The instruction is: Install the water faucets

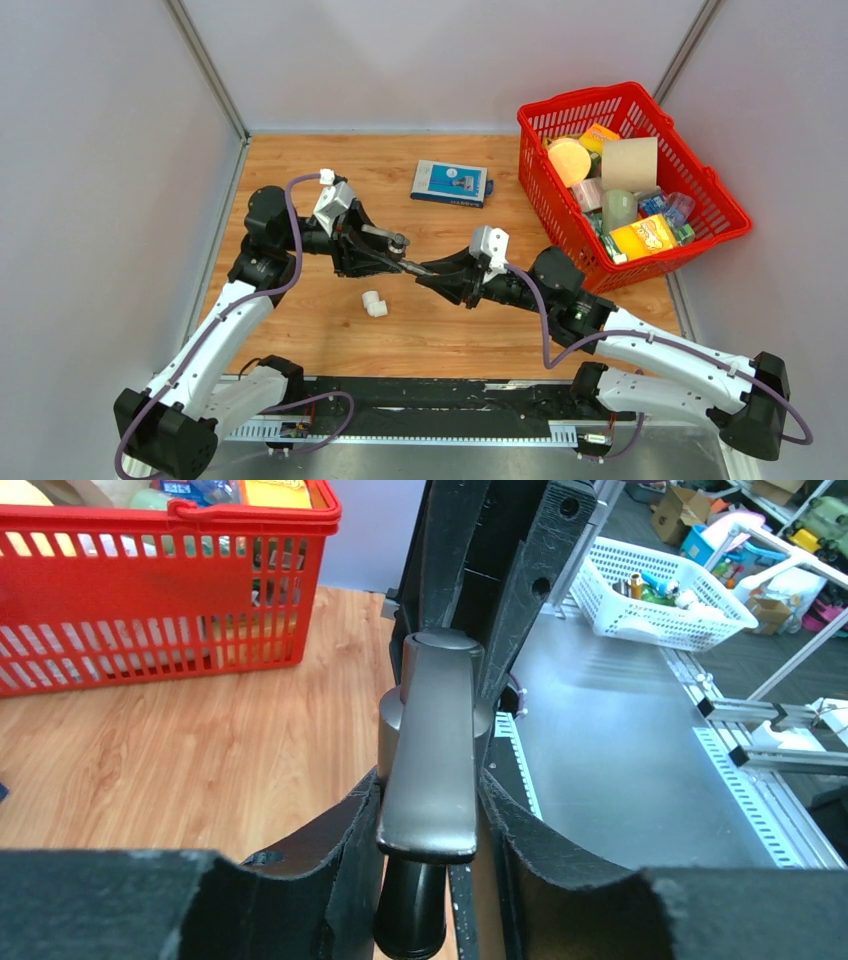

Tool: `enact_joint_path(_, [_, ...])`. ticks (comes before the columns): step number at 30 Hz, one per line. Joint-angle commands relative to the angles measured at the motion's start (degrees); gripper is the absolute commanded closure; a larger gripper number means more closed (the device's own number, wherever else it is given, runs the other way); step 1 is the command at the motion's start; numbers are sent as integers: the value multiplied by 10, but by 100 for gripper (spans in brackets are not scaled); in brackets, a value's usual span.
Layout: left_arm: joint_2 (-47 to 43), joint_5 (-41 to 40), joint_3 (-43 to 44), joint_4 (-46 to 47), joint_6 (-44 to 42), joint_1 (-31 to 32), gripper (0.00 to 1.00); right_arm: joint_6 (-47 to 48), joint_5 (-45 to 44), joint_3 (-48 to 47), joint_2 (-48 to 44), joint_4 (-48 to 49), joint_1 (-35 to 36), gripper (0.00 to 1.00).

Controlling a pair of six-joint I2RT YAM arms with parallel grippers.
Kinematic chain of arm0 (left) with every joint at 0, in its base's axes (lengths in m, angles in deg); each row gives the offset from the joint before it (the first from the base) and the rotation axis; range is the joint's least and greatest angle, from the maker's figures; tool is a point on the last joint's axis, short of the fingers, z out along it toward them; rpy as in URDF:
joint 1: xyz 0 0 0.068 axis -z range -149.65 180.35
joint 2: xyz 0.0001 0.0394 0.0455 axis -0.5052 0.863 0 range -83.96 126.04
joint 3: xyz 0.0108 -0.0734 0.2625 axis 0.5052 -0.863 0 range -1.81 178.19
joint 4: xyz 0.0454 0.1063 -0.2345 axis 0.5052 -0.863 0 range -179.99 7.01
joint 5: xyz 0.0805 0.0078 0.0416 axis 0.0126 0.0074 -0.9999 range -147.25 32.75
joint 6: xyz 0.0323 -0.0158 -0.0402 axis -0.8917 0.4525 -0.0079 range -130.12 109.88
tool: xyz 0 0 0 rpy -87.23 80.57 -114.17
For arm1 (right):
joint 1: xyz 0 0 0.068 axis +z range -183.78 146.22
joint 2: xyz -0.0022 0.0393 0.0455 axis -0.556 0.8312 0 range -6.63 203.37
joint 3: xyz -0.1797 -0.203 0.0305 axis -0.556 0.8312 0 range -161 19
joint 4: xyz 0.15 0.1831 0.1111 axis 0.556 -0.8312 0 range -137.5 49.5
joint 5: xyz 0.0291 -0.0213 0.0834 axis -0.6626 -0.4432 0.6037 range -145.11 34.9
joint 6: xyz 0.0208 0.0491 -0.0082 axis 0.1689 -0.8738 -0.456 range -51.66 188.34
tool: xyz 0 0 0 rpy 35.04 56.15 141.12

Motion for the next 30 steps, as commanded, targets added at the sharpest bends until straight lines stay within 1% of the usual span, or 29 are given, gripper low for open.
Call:
enact_joint_path(1, [-1,17,0,15,-6,6,64,-17,-3,-4,-1,68,-7,100])
enact_joint_path(2, [-1,18,1,13,-7,6,67,-19,-3,-2,-1,70,-9,100])
enact_joint_path(3, [-1,19,4,5,-13,6,76,-19,-4,-2,0,73,-10,100])
enact_joint_path(4, [-1,19,5,-2,-23,6,80,-21,-8,-2,0,72,-9,100])
enact_joint_path(5, [-2,15,6,-11,-26,6,89,-21,-13,-1,1,72,-11,100])
enact_joint_path(6, [-2,11,7,-13,-31,4,96,-22,-19,-1,2,69,-11,99])
enact_joint_path(7, [-3,-2,11,-28,-35,2,100,-22,-31,0,3,67,-11,95])
enact_joint_path(8, [-5,-9,15,-39,-53,0,100,-23,-43,2,3,64,-11,81])
enact_joint_path(9, [-6,-35,26,-76,-63,-5,100,-24,-52,4,3,63,-11,71])
enact_joint_path(10, [-5,-52,31,-97,-90,-8,100,-23,-60,6,2,62,-12,63])
enact_joint_path(11, [-6,-93,42,-148,-101,-18,100,-23,-70,6,4,60,-12,48])
enact_joint_path(12, [-8,-111,46,-182,-116,-22,100,-23,-81,5,4,59,-12,39])
enact_joint_path(13, [-8,-155,51,-192,-119,-35,100,-23,-92,5,8,54,-13,29])
enact_joint_path(14, [-10,-179,52,-209,-116,-41,100,-38,-104,0,11,49,-13,20])
enact_joint_path(16, [-16,-277,52,-231,-107,-63,100,-43,-133,-7,27,39,-14,13])
enact_joint_path(19, [-36,-377,43,-254,-92,-86,100,-60,-165,-20,52,24,-17,13])
enact_joint_path(20, [-53,-426,34,-261,-90,-89,100,-65,-185,-25,62,18,-19,10])
enact_joint_path(21, [-62,-446,28,-264,-89,-96,100,-70,-189,-29,73,16,-22,6])
enact_joint_path(22, [-86,-495,14,-268,-87,-103,100,-76,-196,-33,83,13,-25,0])
enact_joint_path(26, [-160,-615,-30,-269,-81,-116,100,-87,-219,-53,133,2,-26,0])
enact_joint_path(30, [-212,-692,-59,-275,-82,-118,100,-86,-222,-68,193,-2,-27,0])
